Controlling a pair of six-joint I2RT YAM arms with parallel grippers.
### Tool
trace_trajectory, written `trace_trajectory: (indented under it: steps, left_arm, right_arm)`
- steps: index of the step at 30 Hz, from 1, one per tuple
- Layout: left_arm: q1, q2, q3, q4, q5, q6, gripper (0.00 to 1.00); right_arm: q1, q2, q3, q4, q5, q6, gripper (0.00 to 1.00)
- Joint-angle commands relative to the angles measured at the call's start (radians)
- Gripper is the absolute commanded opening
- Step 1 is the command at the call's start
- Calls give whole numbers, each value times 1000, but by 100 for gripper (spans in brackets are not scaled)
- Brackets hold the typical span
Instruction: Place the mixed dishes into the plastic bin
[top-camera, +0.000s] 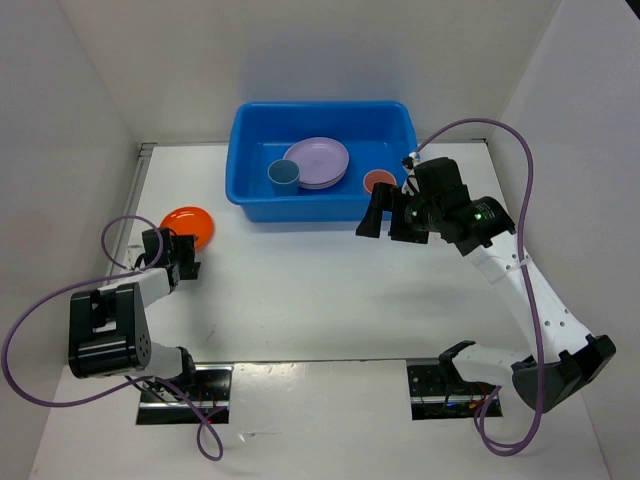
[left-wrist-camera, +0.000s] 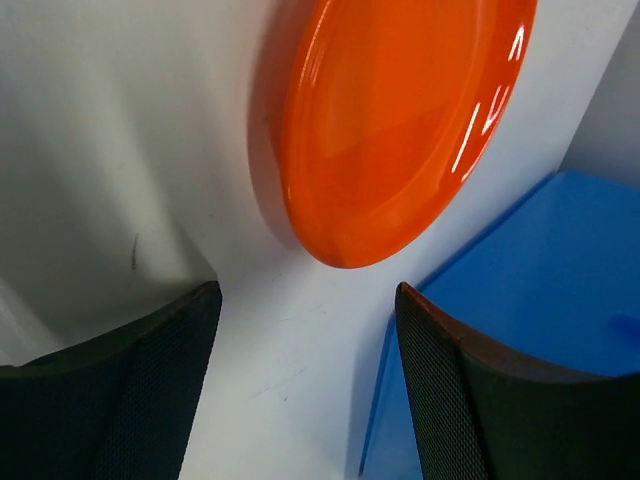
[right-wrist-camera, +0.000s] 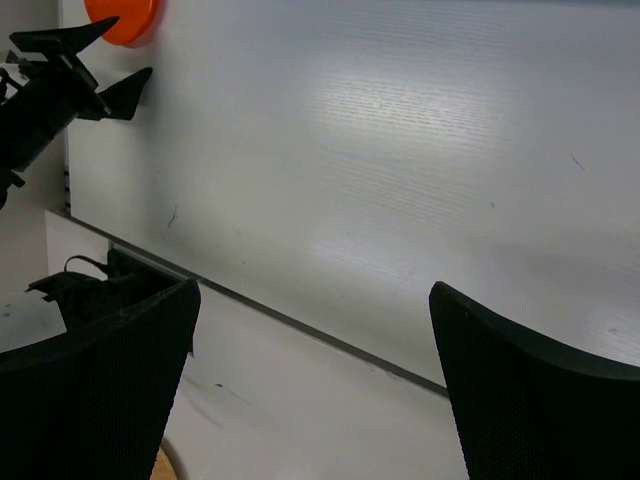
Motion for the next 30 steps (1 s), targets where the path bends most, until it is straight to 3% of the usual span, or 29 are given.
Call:
trace_trajectory:
  steps: [1,9,14,24,30]
  left_arm:
    - [6,29,-19,113,2,-56,78]
    - [6,68,-56,145,-68,-125,68]
    - [6,86,-94,174,-116,-171,54]
    - [6,144,-105,236,-165,-237,62]
    - [6,187,-87,236,-176,-261,54]
  right_arm:
    - [-6,-5,29,39,-9,17,100]
    - [-6,15,38,57,-19,35,100]
    - [-6,25,48,57,-19,35,100]
    - [-6,34,57,57,-19,35,100]
    - [-6,34,57,48,-10,35,100]
